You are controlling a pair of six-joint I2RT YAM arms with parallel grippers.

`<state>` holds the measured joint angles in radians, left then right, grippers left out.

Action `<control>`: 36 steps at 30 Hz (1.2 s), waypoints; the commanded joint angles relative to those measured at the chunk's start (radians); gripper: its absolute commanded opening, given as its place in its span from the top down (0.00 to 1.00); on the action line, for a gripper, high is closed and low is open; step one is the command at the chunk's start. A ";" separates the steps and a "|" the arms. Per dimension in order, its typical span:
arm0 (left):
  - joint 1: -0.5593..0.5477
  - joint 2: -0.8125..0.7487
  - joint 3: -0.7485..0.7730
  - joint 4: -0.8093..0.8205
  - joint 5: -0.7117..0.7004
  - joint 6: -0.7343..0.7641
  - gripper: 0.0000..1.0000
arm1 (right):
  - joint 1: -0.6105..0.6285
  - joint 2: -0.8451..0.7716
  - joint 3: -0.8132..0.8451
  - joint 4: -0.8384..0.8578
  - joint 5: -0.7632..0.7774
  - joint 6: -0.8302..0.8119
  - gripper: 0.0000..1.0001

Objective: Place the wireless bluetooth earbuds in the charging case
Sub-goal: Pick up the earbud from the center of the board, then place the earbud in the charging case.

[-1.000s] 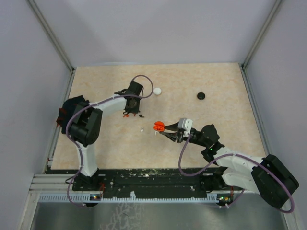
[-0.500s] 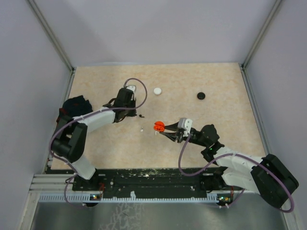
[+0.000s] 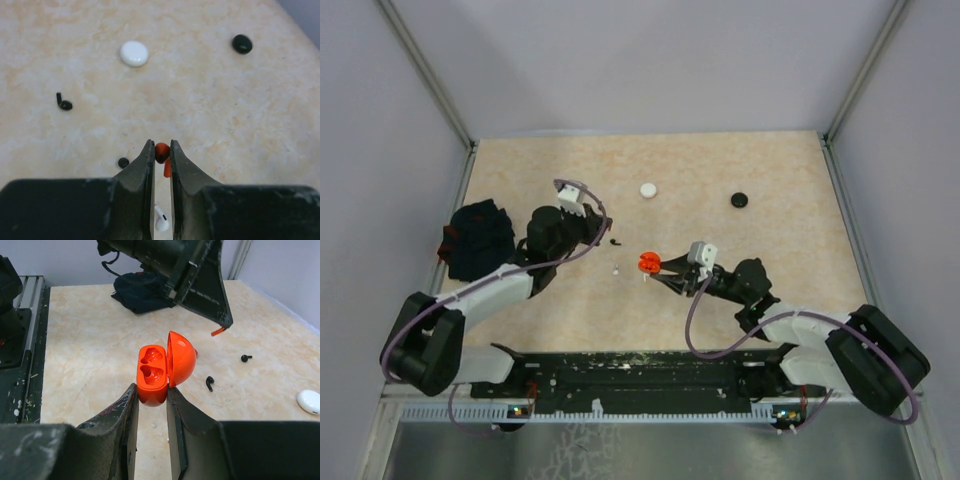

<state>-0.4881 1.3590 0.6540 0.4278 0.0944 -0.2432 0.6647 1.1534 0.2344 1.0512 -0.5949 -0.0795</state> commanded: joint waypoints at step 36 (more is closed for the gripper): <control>-0.160 -0.071 -0.257 1.057 0.556 -0.075 0.91 | -0.007 0.111 0.004 0.379 0.088 0.074 1.00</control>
<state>-0.6315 1.2701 0.4103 1.3888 0.6102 -0.3660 0.6643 1.2930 0.2291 1.3479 -0.4908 0.0006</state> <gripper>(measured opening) 0.178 0.256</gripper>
